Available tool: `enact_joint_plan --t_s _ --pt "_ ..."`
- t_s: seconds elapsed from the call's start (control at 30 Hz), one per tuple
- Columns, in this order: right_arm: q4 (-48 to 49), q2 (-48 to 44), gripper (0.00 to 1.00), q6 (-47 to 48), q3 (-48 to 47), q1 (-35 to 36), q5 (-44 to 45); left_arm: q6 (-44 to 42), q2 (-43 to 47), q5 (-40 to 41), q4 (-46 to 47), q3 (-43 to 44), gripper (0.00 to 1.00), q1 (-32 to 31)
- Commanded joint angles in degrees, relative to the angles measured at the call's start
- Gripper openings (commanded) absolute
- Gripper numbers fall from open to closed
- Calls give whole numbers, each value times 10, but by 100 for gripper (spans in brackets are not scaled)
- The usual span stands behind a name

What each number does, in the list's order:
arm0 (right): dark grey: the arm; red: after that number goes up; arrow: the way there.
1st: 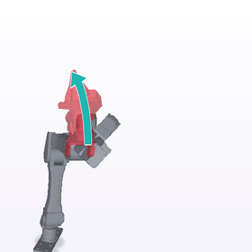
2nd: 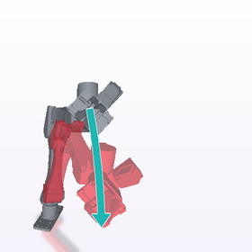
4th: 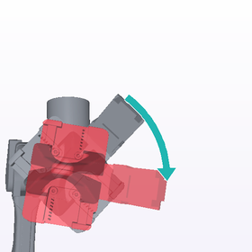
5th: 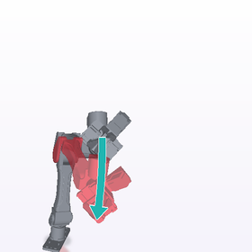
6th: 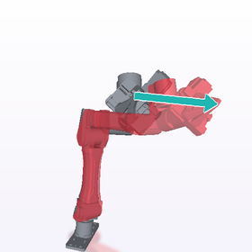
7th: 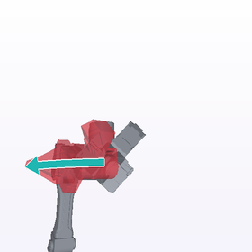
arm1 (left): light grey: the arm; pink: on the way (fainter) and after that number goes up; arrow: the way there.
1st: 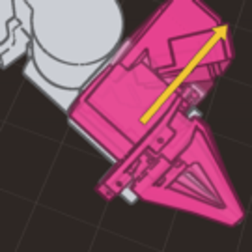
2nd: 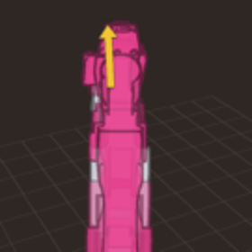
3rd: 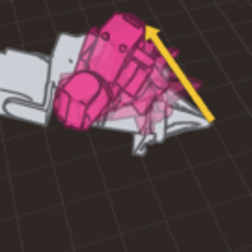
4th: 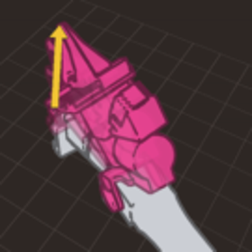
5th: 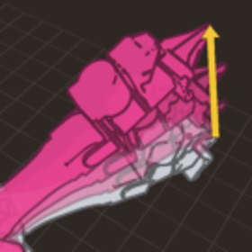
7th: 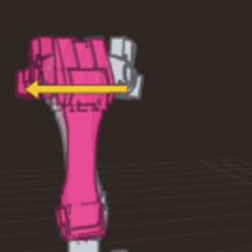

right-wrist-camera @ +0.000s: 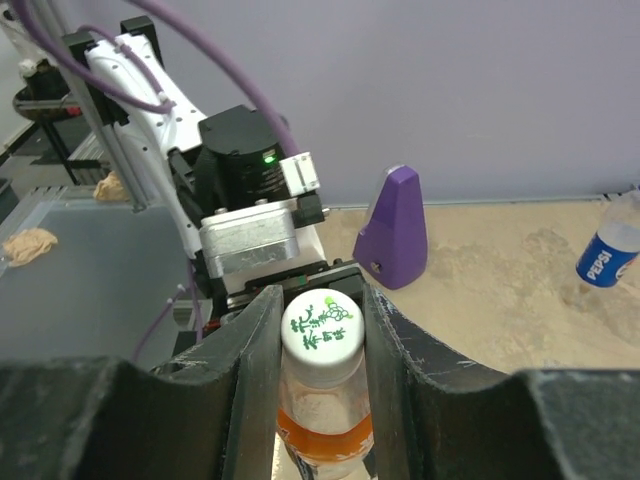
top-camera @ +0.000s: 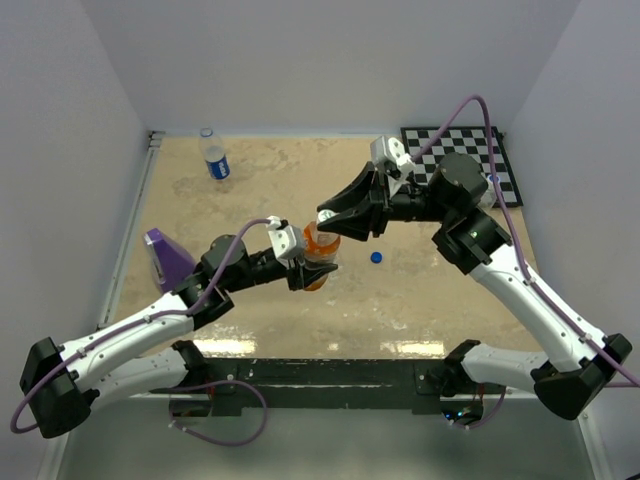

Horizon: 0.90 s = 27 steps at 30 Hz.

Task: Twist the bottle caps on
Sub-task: Screw the bottle cap onto the plastic bottle.

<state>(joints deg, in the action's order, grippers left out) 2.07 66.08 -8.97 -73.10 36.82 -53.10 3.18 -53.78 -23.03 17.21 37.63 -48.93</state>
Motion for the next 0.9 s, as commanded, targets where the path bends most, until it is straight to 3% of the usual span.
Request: enact_joint_plan --t_s 0.0,0.13,0.37,0.53,0.7,0.73,0.87 --pt "-56 10 0 7 -40 0 90 -29 7 162 3 39 4 -48" --pt "-100 17 0 3 -46 2 192 -53 -17 370 -21 73 3 -128" --pt "-141 31 0 -39 -42 35 387 -52 -105 703 -24 125 4 -204" --pt "-165 43 0 -70 -41 78 513 -122 -180 855 6 165 2 -243" --pt "-125 21 0 -85 -18 79 463 -106 -187 839 -16 169 1 -245" --pt "-115 12 5 -85 -15 77 455 -96 -179 822 -19 163 1 -243" --pt "-93 -17 44 -83 -24 56 403 -52 -122 690 -31 120 0 -215"
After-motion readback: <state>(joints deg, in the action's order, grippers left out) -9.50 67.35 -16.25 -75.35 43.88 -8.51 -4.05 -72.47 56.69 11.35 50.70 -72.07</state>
